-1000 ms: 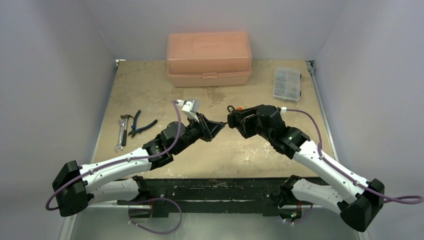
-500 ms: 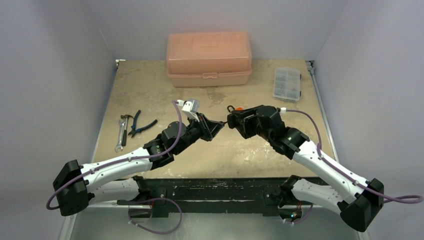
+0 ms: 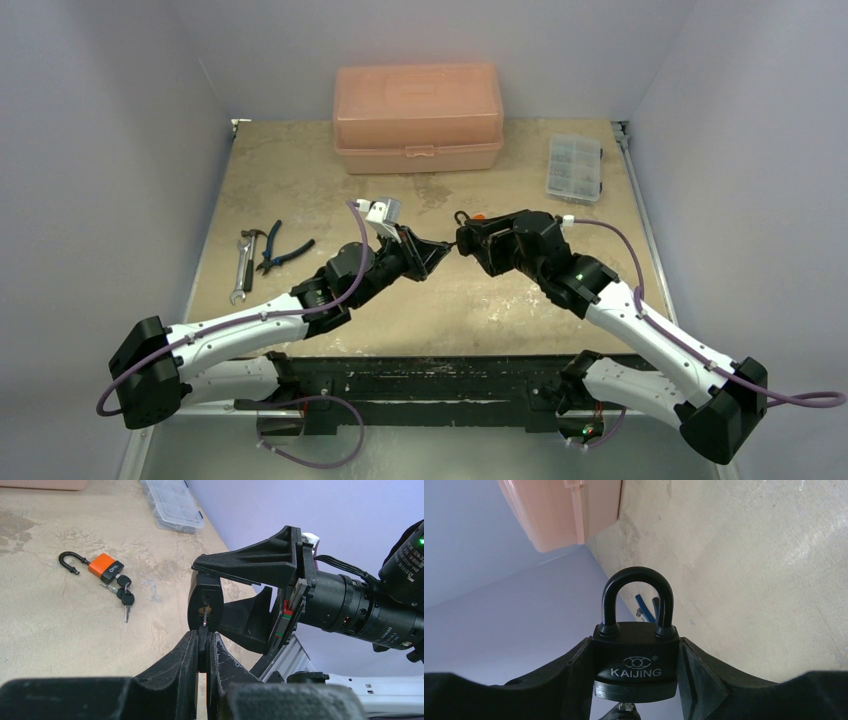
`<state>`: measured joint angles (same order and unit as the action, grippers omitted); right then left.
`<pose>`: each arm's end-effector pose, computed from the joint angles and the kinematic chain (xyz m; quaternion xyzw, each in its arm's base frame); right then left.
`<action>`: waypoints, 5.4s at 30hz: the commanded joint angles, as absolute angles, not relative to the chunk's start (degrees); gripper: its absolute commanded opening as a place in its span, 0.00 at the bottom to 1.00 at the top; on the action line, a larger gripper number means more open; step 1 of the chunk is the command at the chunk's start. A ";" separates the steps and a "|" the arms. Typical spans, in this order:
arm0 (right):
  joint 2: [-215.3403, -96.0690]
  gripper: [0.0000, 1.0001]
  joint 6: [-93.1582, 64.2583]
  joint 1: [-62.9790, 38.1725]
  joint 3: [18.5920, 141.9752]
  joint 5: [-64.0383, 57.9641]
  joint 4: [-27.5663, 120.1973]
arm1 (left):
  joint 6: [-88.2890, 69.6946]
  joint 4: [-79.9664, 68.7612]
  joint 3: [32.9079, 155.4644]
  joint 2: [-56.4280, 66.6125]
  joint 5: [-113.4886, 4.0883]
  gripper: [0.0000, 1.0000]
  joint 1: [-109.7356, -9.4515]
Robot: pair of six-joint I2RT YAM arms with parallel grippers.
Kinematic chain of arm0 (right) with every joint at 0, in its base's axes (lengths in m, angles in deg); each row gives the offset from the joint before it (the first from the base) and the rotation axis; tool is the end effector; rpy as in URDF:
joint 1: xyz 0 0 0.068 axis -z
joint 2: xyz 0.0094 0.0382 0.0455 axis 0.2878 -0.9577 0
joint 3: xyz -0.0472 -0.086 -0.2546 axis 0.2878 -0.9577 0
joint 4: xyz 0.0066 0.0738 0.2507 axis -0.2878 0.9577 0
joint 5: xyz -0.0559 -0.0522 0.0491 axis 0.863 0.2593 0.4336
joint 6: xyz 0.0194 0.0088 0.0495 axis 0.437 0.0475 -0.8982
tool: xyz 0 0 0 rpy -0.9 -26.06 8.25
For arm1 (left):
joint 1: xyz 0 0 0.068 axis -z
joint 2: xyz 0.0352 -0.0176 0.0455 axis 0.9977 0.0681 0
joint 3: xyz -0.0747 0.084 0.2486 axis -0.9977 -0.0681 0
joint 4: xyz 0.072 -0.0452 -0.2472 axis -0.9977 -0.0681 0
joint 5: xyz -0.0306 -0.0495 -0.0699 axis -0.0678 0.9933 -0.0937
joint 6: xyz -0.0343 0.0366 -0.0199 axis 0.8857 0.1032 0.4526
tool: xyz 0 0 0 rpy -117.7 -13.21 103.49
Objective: Unlock with the key
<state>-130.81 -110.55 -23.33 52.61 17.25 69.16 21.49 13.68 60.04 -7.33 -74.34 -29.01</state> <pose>0.1708 0.1334 0.3001 0.4984 0.7126 0.4288 0.2450 0.1451 -0.2113 0.2930 0.0255 0.7279 -0.4732 0.4956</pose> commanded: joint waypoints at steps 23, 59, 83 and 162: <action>-131.39 0.00 -115.23 -23.53 55.84 15.71 62.18 | 24.07 21.99 57.82 -5.27 -75.32 0.00 -28.79; -136.86 0.00 -111.59 -23.53 62.85 10.02 68.43 | 8.10 22.25 59.04 -3.87 -80.31 0.00 -26.54; -132.60 0.00 -109.84 -23.53 54.06 8.31 50.15 | 19.67 17.79 64.17 2.54 -80.76 0.00 -24.30; -131.75 0.00 -110.14 -23.24 55.98 9.53 56.83 | 19.34 -4.29 72.56 -9.15 -88.18 0.00 -23.16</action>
